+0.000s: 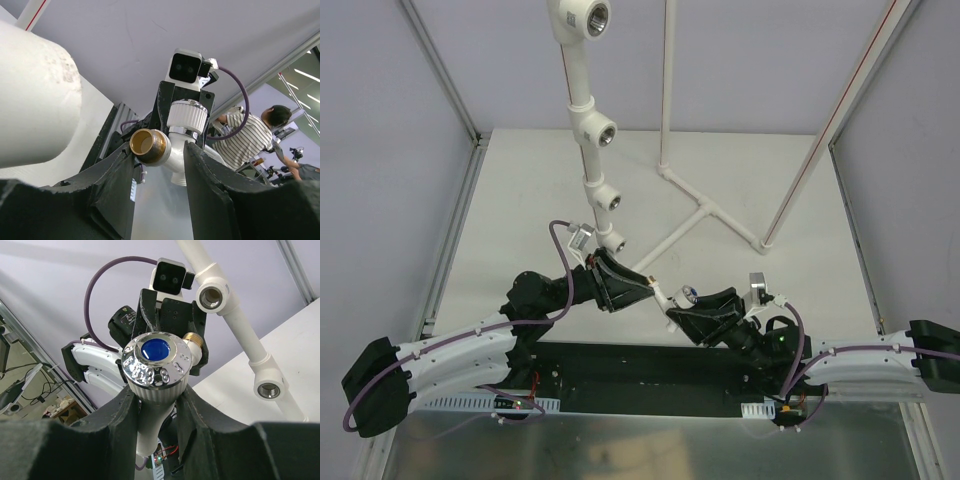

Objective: Install the water faucets
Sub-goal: Adjust the water faucet.

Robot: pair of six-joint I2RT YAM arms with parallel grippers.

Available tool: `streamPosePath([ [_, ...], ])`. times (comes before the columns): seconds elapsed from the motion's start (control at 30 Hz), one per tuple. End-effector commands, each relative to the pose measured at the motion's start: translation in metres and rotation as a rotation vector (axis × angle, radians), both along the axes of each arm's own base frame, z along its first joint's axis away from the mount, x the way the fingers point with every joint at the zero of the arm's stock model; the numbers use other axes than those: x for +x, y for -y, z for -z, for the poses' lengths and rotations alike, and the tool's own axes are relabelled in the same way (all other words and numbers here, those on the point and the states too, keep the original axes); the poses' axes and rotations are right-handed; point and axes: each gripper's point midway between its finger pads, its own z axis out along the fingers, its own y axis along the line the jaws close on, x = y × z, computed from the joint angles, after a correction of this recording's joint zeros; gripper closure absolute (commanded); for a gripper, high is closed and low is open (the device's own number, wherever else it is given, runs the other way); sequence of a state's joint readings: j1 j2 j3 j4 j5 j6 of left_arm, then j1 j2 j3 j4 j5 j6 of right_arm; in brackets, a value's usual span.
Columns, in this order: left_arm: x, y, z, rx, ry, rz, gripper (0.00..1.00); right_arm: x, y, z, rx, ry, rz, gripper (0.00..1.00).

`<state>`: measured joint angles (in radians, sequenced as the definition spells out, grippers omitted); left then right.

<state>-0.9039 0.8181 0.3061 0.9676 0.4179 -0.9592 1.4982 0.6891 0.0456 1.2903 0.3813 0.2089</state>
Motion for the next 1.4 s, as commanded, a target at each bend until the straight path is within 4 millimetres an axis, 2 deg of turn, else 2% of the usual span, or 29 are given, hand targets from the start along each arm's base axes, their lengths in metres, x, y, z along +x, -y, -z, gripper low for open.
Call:
streamPosePath([
  [0.0,-0.001,-0.006,-0.047,-0.139,0.078,-0.02,0.54,0.002,0.013,-0.025,0.123,-0.003,0.01,1.0],
  [0.4,0.005,0.0,-0.047,-0.141,0.059,-0.03,0.49,-0.009,0.008,-0.031,0.133,0.01,-0.052,1.0],
  [0.5,0.004,0.001,-0.048,-0.144,0.061,-0.017,0.57,-0.005,0.009,-0.031,0.139,-0.002,-0.035,1.0],
  [0.57,0.003,0.003,-0.048,-0.14,0.058,-0.006,0.66,-0.002,0.011,-0.029,0.14,-0.009,-0.019,1.0],
  [0.67,0.003,0.005,-0.047,-0.136,0.048,0.001,0.95,0.004,0.014,-0.028,0.149,-0.036,0.013,1.0],
  [0.7,0.001,0.005,-0.047,-0.136,0.048,0.009,1.0,0.009,0.016,-0.025,0.15,-0.051,0.035,0.99],
  [0.73,0.001,0.006,-0.047,-0.136,0.047,0.01,1.0,0.012,0.019,-0.024,0.152,-0.063,0.051,0.93],
  [0.77,0.002,0.005,-0.048,-0.138,0.045,0.007,1.0,0.015,0.02,-0.02,0.148,-0.078,0.068,0.81],
  [0.8,0.001,0.005,-0.049,-0.142,0.05,0.005,1.0,0.017,0.023,-0.02,0.151,-0.083,0.079,0.73],
  [1.0,0.012,0.0,-0.045,-0.104,-0.006,-0.069,1.0,0.025,0.027,-0.008,0.088,-0.103,0.127,0.45],
  [1.03,0.016,-0.001,-0.043,-0.09,-0.027,-0.091,1.0,0.026,0.029,-0.009,0.084,-0.103,0.134,0.36],
  [1.1,0.023,-0.004,-0.039,-0.052,-0.072,-0.138,1.0,0.029,0.033,-0.005,0.055,-0.098,0.156,0.32],
  [1.2,0.03,-0.009,-0.035,-0.014,-0.109,-0.195,1.0,0.035,0.037,0.003,-0.011,-0.102,0.202,0.31],
  [1.27,0.034,-0.012,-0.032,0.002,-0.14,-0.22,1.0,0.038,0.036,0.018,-0.133,-0.085,0.234,0.29],
  [1.37,0.04,-0.015,-0.035,0.021,-0.187,-0.259,1.0,0.044,0.042,0.022,-0.266,-0.039,0.286,0.28],
])
